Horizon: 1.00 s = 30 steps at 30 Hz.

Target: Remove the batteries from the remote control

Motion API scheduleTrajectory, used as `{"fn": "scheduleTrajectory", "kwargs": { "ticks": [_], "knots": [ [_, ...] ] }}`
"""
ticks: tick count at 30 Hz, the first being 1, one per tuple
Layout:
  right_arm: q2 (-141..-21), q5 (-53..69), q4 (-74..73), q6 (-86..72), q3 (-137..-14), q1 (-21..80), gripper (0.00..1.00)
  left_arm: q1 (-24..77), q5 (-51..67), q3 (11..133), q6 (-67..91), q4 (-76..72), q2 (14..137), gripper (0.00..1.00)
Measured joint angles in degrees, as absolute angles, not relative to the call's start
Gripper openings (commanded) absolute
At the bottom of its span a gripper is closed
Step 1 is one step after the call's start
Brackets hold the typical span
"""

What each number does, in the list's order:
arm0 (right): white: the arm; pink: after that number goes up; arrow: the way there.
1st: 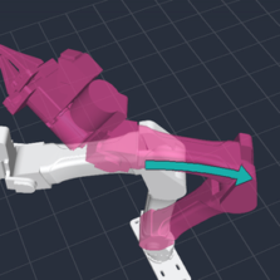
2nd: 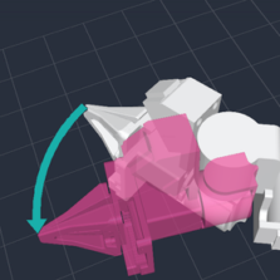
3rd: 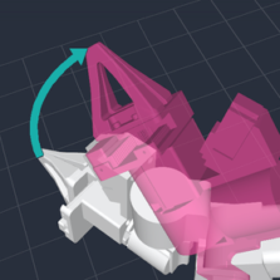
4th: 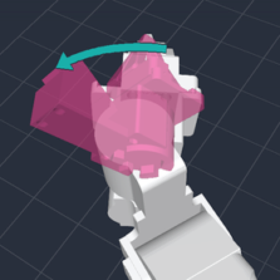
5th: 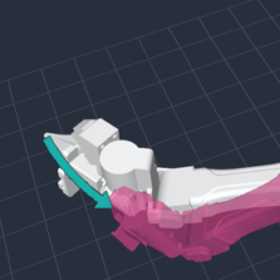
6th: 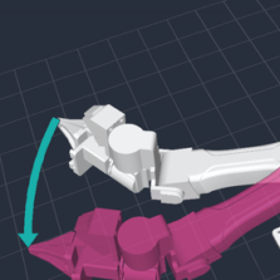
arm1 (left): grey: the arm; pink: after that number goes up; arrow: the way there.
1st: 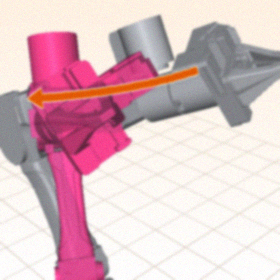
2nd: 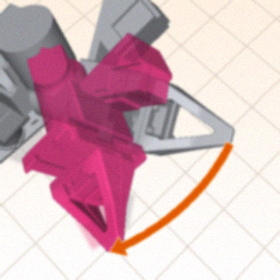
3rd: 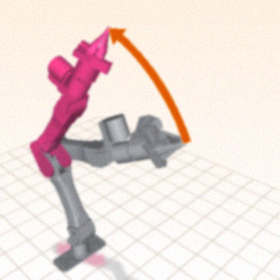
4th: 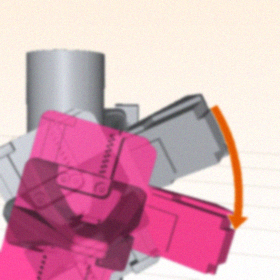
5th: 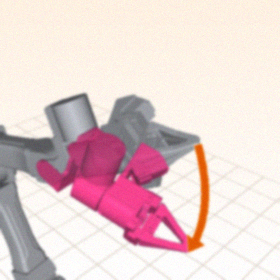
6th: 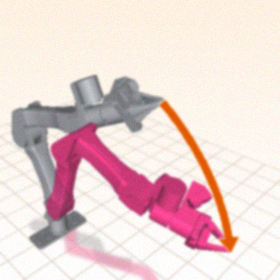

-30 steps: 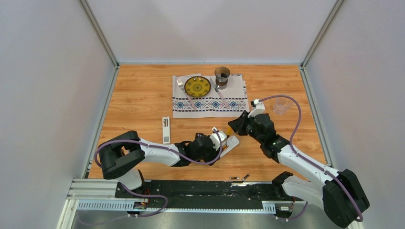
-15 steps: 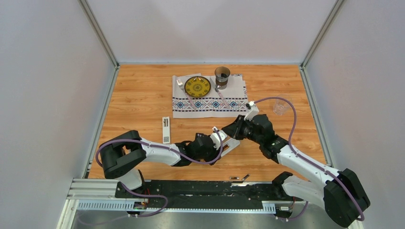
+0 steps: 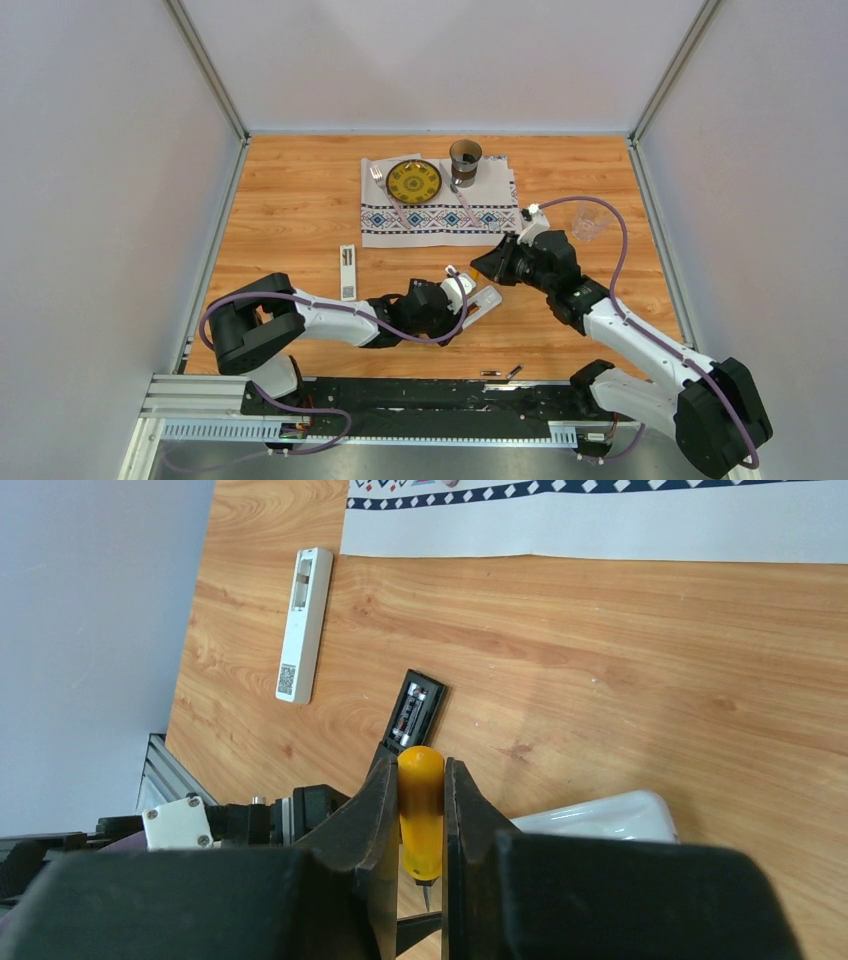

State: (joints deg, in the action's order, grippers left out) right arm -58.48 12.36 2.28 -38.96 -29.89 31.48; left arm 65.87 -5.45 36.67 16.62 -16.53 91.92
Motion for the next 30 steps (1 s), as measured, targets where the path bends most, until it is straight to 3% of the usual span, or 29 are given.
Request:
{"fn": "scheduleTrajectory", "kwargs": {
  "ticks": [3, 6, 30],
  "knots": [
    [-58.48, 12.86, 1.76, -38.50, -30.20, 29.36, 0.00, 65.87, -5.76, 37.30, 16.47, -14.76, 91.59, 0.64],
    [-58.41, 13.58, 0.73, -37.91, -30.39, 27.16, 0.00, 65.87, -6.09, 37.50, 16.21, -13.28, 91.22, 0.67],
    [-56.80, 15.57, -1.96, -35.29, -30.46, 21.54, 0.00, 64.12, -12.80, 48.16, 16.40, -1.39, 97.08, 0.64]
  ]
}}
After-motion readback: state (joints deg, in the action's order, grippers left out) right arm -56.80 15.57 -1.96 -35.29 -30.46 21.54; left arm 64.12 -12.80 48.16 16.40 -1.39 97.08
